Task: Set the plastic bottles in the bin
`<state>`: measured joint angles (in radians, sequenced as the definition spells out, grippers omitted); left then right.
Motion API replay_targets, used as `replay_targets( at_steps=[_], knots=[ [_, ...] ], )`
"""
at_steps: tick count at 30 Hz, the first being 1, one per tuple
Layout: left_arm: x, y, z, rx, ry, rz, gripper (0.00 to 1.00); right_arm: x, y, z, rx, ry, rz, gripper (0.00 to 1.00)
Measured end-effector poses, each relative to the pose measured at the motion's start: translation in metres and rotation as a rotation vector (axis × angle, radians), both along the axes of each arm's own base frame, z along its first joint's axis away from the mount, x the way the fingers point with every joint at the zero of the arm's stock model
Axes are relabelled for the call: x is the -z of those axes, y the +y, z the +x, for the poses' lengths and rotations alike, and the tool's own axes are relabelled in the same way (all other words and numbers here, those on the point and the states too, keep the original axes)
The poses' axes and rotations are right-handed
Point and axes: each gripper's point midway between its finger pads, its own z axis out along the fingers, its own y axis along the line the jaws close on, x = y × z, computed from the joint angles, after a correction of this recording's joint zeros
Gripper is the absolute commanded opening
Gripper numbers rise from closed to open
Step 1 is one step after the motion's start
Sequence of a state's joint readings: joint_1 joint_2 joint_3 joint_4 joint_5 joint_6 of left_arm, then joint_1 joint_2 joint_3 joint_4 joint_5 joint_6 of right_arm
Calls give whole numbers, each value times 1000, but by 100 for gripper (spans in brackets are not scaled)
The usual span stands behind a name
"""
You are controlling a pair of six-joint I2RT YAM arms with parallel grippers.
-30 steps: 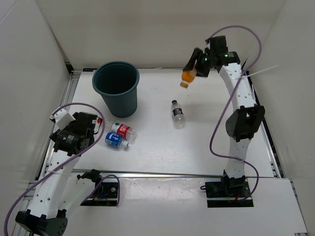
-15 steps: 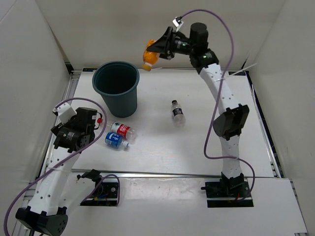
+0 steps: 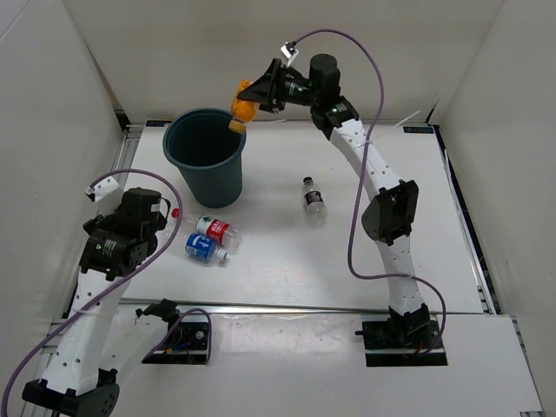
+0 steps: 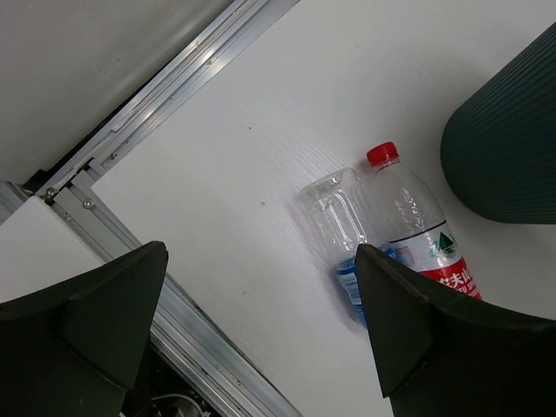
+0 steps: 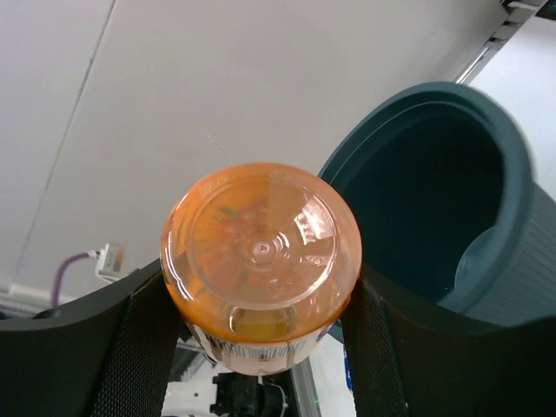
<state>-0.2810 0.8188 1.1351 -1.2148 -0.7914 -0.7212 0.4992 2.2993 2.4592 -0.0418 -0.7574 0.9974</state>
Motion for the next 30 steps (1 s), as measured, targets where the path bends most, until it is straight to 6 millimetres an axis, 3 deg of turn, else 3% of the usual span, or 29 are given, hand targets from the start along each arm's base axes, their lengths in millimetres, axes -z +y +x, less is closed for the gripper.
replay_targets(
  at_steps=[9,20,24,28,30],
  knots=[
    [6,-1,-3,31,86,24,100,11,51,-29,1,-137,-56,54],
    [-1,-4,1,48,134,33,100,22,35,19,196,-294,-144,56],
    [-3,-4,-2,51,142,33,100,42,40,33,229,-343,-192,58],
    [-2,-5,-4,57,144,26,100,69,50,36,224,-368,-246,66],
    [-3,-5,-5,60,142,21,100,77,55,33,213,-371,-266,79]
  ],
)
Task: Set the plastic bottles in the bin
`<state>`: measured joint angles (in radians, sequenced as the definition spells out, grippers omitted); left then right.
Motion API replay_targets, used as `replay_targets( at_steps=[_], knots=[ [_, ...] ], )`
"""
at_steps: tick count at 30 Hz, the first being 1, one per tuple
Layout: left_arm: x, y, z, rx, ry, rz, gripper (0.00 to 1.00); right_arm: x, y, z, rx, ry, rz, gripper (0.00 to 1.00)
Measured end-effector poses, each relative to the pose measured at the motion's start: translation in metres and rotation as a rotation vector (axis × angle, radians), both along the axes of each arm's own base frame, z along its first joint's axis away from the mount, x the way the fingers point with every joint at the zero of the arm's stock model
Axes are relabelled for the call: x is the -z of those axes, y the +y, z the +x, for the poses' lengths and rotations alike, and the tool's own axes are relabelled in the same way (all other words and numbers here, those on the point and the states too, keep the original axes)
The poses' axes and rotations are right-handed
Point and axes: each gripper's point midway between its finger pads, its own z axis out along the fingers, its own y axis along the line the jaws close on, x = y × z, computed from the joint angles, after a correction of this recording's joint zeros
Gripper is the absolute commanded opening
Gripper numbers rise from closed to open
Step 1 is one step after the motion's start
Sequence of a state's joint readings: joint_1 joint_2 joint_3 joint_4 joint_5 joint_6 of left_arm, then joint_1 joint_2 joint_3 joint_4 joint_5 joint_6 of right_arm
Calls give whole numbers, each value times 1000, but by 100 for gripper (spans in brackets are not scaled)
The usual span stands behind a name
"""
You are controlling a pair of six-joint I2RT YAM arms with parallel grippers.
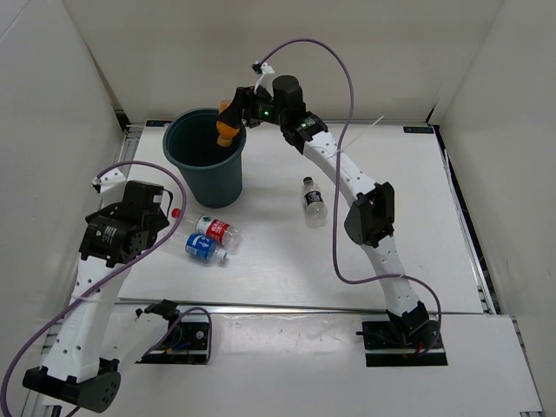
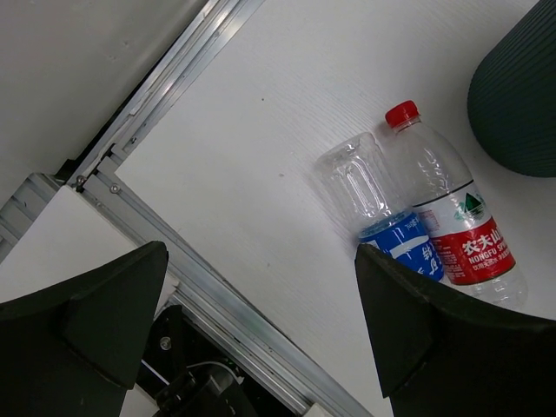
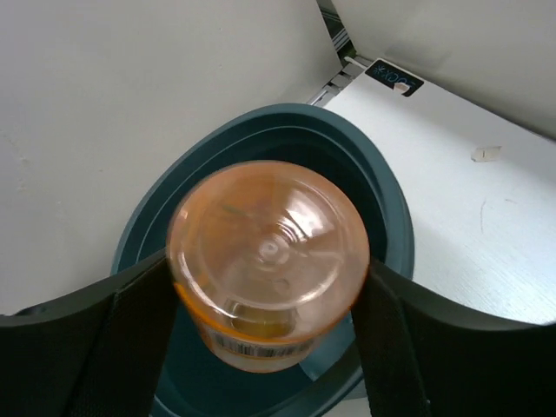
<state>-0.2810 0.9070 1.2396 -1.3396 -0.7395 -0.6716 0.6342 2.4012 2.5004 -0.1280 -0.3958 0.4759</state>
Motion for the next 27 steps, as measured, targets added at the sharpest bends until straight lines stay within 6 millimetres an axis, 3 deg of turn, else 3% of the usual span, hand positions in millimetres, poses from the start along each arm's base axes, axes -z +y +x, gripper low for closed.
replay_targets(
  at_steps=[1,7,11,13,14,16,17,18,19,20,22,24,27],
  knots=[
    [0,0,-1,2,-1,-4,100,1,2,-1,-3,-6,-7,100],
    [1,-3,-2,15,-3,-23,100,-8,5,-5,3,-77,-26,100],
    [5,-4,-2,23,-8,-28,100,-39,-18,-2,97,-102,-30,98],
    [9,-4,-2,29,-14,-27,100,-61,-56,-1,215,-79,-43,87],
    [12,-4,-2,31,-13,-25,100,-74,-81,-1,285,-62,-47,75],
    [18,-4,-2,36,-13,-21,100,-106,-141,7,430,-45,-33,75],
    [21,-4,0,37,-15,-19,100,-124,-189,13,537,-36,-29,82],
    [25,-4,1,38,-14,-17,100,-129,-212,17,588,-31,-32,88],
    [29,-5,2,38,-17,-17,100,-131,-248,21,664,-29,-47,92],
    [33,-5,4,40,-15,-14,100,-126,-281,24,733,-11,-82,95],
    [39,-6,6,41,-15,-14,100,-96,-320,27,807,44,-179,100],
    [43,-6,7,41,-13,-16,100,-44,-321,27,783,123,-315,100],
    [43,-8,10,40,-31,-27,100,57,-295,22,664,270,-522,100]
  ],
)
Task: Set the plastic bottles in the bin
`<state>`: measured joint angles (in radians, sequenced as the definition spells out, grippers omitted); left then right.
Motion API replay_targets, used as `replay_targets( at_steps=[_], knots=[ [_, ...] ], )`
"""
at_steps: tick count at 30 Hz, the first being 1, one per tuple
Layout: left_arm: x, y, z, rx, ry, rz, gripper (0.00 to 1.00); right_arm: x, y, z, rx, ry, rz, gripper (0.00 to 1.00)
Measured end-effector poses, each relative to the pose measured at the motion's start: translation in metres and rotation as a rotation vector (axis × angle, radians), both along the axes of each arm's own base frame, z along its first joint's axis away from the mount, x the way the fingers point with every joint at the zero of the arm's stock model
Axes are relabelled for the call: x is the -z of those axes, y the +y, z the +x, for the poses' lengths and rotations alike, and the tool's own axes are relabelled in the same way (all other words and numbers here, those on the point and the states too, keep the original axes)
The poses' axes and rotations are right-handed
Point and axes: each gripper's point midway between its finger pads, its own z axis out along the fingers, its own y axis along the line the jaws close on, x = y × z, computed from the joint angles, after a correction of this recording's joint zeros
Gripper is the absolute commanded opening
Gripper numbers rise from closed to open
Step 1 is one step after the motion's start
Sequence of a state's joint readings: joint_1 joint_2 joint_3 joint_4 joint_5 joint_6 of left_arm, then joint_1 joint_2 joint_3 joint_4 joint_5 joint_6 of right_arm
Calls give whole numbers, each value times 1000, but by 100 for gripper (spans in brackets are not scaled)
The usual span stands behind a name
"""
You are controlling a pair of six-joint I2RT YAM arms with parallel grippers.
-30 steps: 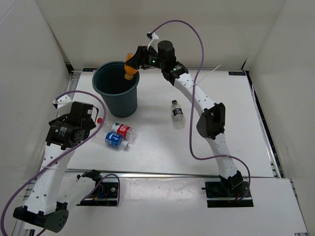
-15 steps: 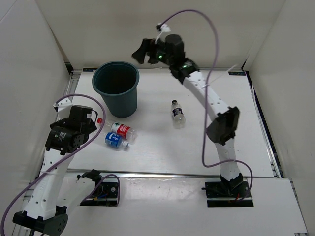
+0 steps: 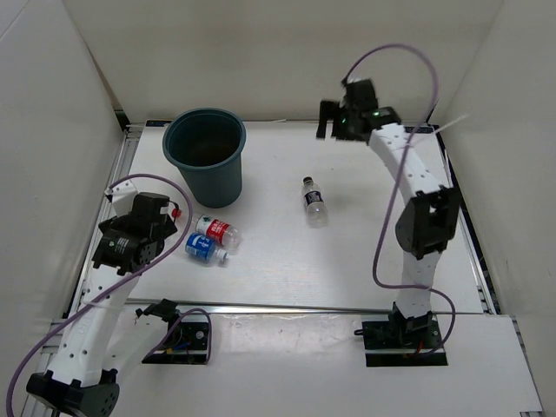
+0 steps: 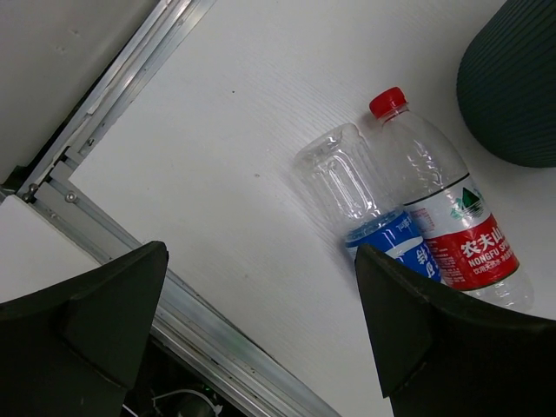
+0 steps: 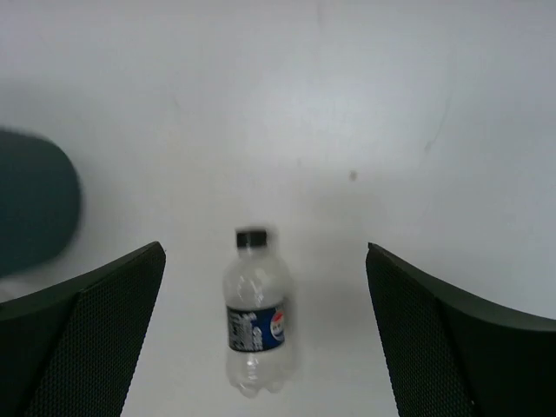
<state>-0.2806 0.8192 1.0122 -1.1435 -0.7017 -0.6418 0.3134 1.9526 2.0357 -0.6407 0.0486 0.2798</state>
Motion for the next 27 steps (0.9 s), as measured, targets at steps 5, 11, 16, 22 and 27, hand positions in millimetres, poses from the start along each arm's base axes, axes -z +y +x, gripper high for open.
replay_targets(
  at_steps=[5,11,16,22,27],
  knots=[
    [-3,-2,-1,20,-19,-13,100,148,22,-40,-107,363,-148,100],
    [-16,-8,-1,65,-60,-44,100,183,19,-64,-132,484,-184,100],
    [-22,-14,-8,93,-93,-88,100,181,26,-67,-152,490,-149,100],
    [-16,-22,-10,99,-89,-147,100,179,34,-70,-166,506,-104,100],
    [-8,-26,-11,106,-69,-167,100,181,37,-78,-187,530,-79,100]
  ],
)
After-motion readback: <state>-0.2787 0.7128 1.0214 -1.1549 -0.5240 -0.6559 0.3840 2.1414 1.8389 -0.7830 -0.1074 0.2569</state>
